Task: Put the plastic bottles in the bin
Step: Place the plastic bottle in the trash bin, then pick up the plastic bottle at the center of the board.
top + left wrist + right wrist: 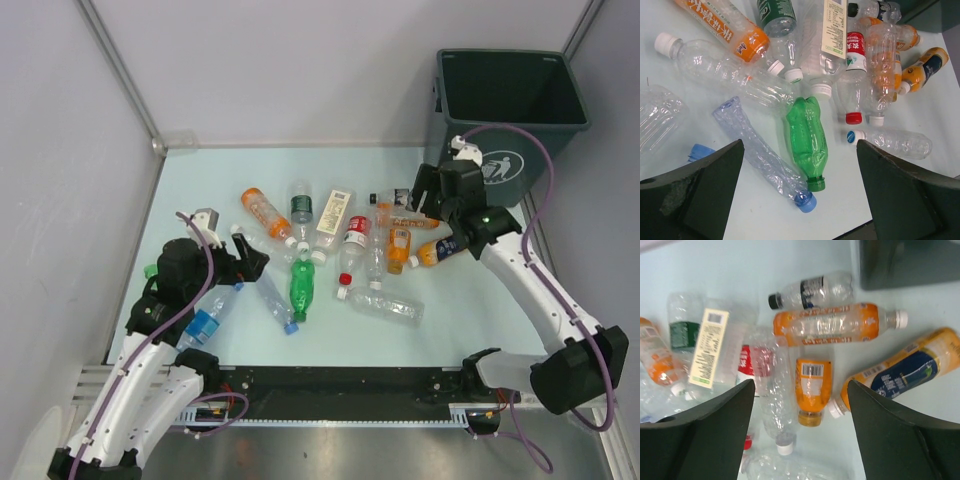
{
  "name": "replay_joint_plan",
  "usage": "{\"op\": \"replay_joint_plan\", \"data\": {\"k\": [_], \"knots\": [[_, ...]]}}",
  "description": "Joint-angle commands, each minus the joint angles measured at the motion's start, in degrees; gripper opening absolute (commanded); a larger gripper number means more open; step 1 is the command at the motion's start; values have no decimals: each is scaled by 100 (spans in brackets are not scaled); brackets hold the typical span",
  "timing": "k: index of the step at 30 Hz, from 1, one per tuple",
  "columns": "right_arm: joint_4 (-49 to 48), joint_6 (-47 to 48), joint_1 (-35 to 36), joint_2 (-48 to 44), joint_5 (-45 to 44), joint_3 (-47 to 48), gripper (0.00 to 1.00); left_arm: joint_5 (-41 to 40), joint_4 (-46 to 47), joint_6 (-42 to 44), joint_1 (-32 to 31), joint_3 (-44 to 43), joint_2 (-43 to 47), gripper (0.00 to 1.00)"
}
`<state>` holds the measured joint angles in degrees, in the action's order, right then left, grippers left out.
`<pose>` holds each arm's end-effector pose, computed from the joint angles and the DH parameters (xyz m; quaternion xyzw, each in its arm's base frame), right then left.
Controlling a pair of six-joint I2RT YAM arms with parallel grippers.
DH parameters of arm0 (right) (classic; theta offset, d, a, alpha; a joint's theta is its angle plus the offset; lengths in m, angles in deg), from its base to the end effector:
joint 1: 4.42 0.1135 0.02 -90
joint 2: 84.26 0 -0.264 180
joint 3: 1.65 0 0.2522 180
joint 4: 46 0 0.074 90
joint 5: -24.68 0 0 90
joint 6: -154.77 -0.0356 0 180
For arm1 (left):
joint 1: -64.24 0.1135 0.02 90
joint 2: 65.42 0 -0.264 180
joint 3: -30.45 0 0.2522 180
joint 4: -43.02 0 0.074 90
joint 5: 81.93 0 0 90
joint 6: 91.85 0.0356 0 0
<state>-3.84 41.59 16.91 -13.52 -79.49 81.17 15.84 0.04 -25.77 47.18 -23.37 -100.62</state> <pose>0.2579 0.0913 0.3611 0.0755 0.8587 0.0888 0.4991 0.1351 -0.0465 0.3011 -0.0135 0.8391 -0.2426 0.4866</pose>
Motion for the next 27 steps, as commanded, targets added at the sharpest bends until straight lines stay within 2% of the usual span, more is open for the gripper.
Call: {"op": "replay_joint_plan", "data": {"k": [1,11,17,23,27], "knots": [[-194,-406,118,255,-95,-348,78,67,214,28,45,50,22,100],[-897,-767,382,1117,-419,-1060,66,207,249,37,71,50,-57,100],[-1425,-820,373,1696,-262,-1324,58,330,258,37,71,33,-241,100],[-1873,-697,382,1926,-51,-1518,58,357,293,28,80,68,-233,100],[-2058,-609,382,2092,-24,-1527,65,339,276,28,80,68,-233,100]]}}
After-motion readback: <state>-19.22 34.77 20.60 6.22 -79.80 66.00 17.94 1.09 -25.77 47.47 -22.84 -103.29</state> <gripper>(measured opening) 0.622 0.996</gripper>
